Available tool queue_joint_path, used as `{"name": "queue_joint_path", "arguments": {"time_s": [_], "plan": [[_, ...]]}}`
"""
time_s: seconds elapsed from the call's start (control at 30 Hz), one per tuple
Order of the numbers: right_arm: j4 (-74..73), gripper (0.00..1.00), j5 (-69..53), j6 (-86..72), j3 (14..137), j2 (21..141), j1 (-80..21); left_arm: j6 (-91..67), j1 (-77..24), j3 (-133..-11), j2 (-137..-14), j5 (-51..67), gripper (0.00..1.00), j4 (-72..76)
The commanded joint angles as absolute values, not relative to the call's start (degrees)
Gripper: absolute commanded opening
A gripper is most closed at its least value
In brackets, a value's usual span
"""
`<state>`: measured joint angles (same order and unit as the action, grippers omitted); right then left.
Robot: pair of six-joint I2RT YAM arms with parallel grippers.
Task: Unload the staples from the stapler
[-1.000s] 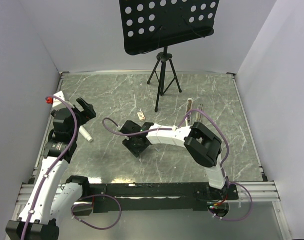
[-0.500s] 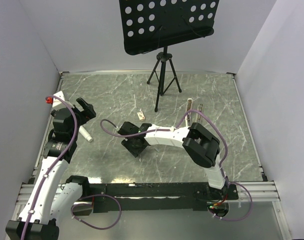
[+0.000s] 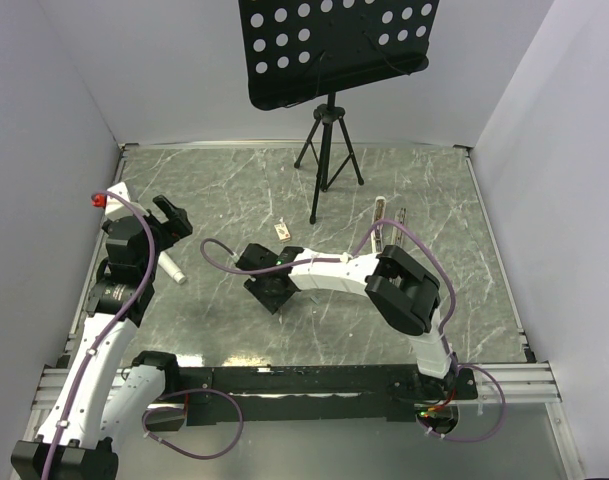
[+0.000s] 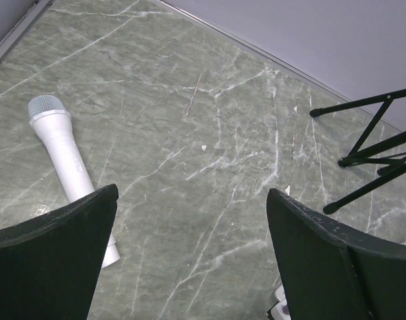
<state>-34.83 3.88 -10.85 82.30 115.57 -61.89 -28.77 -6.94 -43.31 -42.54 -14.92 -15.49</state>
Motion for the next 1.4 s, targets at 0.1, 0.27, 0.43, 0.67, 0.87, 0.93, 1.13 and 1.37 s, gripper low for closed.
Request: {"name": "queue_joint_path", "arguments": {"time_s": [0.1,0.27,0.43,0.67,0.87,0.93,1.13,1.37], "plan": [[-35.60,0.47,4.75,-10.99,84.64,116.54,-62.67,-28.83,-7.12,-43.07,-41.40,-15.82,0.97,-13.97],[-35.86,0.46,5.36,-10.81,84.73,116.63,-62.84,-28.92,-7.29,-43.07,-41.31,-16.00,0.97,-13.97],[-36.04,0.44,6.15,-10.72,84.81,116.46,-62.75,-28.83,-7.38,-43.07,-41.48,-16.00,0.97,-13.97],[-36.04,0.41,6.42,-10.81,84.73,116.37,-62.75,-28.74,-7.38,-43.07,-41.40,-16.08,0.97,-13.97],[-35.95,0.41,6.77,-10.72,84.73,116.02,-62.75,-28.83,-7.47,-43.07,-41.57,-16.17,0.97,-14.06],[-36.12,0.41,7.56,-10.46,84.55,115.75,-62.58,-28.74,-7.47,-43.07,-41.40,-16.17,0.97,-13.97],[-35.86,0.40,7.82,-10.02,83.06,113.73,-60.12,-28.74,-7.47,-43.07,-41.40,-16.17,0.97,-13.97],[-35.42,0.39,8.00,-9.32,81.04,110.92,-56.87,-28.74,-7.56,-43.07,-41.49,-16.26,0.97,-14.06]]}}
